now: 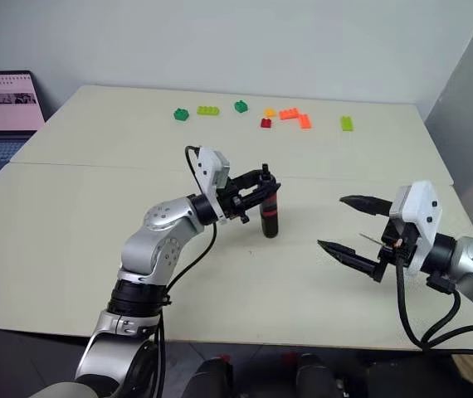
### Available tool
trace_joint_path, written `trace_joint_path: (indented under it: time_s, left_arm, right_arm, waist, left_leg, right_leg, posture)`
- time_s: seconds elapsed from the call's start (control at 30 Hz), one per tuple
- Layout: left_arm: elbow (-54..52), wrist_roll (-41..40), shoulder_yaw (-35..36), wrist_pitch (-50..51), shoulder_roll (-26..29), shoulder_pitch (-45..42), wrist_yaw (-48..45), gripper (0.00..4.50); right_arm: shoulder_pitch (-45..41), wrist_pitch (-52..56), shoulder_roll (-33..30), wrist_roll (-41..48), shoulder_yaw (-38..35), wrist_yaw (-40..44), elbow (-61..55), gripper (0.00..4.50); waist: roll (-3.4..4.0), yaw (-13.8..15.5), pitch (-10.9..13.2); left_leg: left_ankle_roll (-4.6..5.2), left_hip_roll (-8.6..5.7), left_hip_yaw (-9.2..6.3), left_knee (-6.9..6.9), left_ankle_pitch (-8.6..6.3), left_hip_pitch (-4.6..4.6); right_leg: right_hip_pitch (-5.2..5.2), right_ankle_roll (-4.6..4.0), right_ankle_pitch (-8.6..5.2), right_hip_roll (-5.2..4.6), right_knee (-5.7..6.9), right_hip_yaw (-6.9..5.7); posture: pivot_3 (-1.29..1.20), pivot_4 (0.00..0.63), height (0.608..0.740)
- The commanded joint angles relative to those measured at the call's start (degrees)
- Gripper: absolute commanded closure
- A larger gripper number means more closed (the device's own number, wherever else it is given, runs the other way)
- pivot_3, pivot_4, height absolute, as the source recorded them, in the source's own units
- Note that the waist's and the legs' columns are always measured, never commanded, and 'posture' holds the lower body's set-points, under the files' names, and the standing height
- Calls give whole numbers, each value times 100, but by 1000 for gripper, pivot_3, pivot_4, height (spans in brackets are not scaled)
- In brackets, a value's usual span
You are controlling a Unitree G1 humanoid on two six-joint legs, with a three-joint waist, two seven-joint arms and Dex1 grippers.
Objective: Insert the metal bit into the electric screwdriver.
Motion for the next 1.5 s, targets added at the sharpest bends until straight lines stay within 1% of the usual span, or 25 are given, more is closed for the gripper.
trace_joint_path:
  time_s: [0.03, 0.1, 0.23, 0.33, 0.63, 0.77, 0.87, 0.93, 1.03, 1.23, 1.5]
  left_arm:
    - [-39, -47, -323, 14, -50, -11, -220, 2857]
    - [-25, 27, -375, -65, -38, -14, -220, 2857]
    - [-39, 56, -435, -101, -46, -8, -183, 2857]
    - [-112, 61, -470, -83, -61, 22, -137, 2857]
    - [-584, 154, -601, -39, -59, 300, 74, 2857]
    - [-795, 253, -689, -219, -123, 391, 218, 2857]
    - [-881, 302, -728, -274, -138, 470, 301, 2857]
    - [-905, 350, -741, -327, -130, 510, 346, 2857]
    - [-930, 408, -766, -386, -119, 535, 405, 2857]
    - [-927, 456, -761, -491, -142, 577, 501, 2857]
    - [-890, 451, -761, -571, -166, 586, 595, 2858]
  right_arm:
    - [-113, 24, -483, -355, 104, 291, 305, 0]
    - [-132, -28, -728, -555, 188, 496, 533, 0]
    - [-532, 60, -1515, -1181, 783, 960, 1249, 0]
    - [-889, -55, -1790, -1584, 1236, 1230, 1701, 0]
    - [-1874, -116, -1910, -2368, 2243, 2023, 2752, 0]
    - [-2387, -347, -1956, -3010, 2941, 2674, 3429, 0]
    - [-2931, -605, -1773, -3605, 3489, 3043, 4116, 0]
    - [-3298, -760, -1634, -4072, 3847, 3139, 4574, 0]
    - [-3777, -876, -1343, -4535, 4194, 3342, 5209, 0]
    - [-4394, -624, -725, -5092, 4543, 3456, 6248, 0]
    - [-4907, -862, -120, -5622, 4697, 3433, 7540, 0]
  waist:
    - [1, 0, 0]
    - [1, 6, -1]
    - [7, -3, -3]
    - [12, -4, -5]
    - [15, 3, -5]
    - [16, -2, -3]
    - [20, -16, -2]
    - [25, -28, 0]
    - [26, -30, 0]
    - [30, -14, 0]
    - [31, -28, 1]
  left_leg:
    - [0, 0, 0, 0, 0, 0]
    - [0, -5, 1, 1, 0, 0]
    - [0, -4, 4, 0, 0, 3]
    - [1, -4, 5, -3, 0, 5]
    - [0, -2, 5, -3, 0, 2]
    - [0, -3, 5, -1, 0, 0]
    - [0, -3, 7, -2, 0, 1]
    - [0, -3, 9, -2, 0, 4]
    - [0, -2, 10, -3, 0, 6]
    - [-1, -3, 10, -4, 0, 3]
    - [-1, -5, 12, -3, 0, 3]
  right_leg:
    - [0, 0, 0, 0, 0, 0]
    - [1, 0, 0, -4, -1, 1]
    - [2, 0, 0, -4, -3, 3]
    - [1, 0, 0, -4, -4, 4]
    - [0, 1, 0, -5, -12, 3]
    - [0, 0, 0, -7, -12, 2]
    - [0, 1, 0, -7, -12, 1]
    - [-2, 0, 0, -7, -12, 4]
    - [-5, 0, 0, -7, -10, 4]
    - [-6, 0, 0, -8, -9, 4]
    - [-6, -1, 1, -12, -7, 4]
  posture:
    - [0, 150, 740]
    - [0, 150, 740]
    - [0, 150, 740]
    - [0, 150, 740]
    - [0, 150, 740]
    - [0, 150, 740]
    - [0, 150, 740]
    - [0, 150, 740]
    - [0, 150, 740]
    - [0, 150, 740]
    - [0, 150, 740]
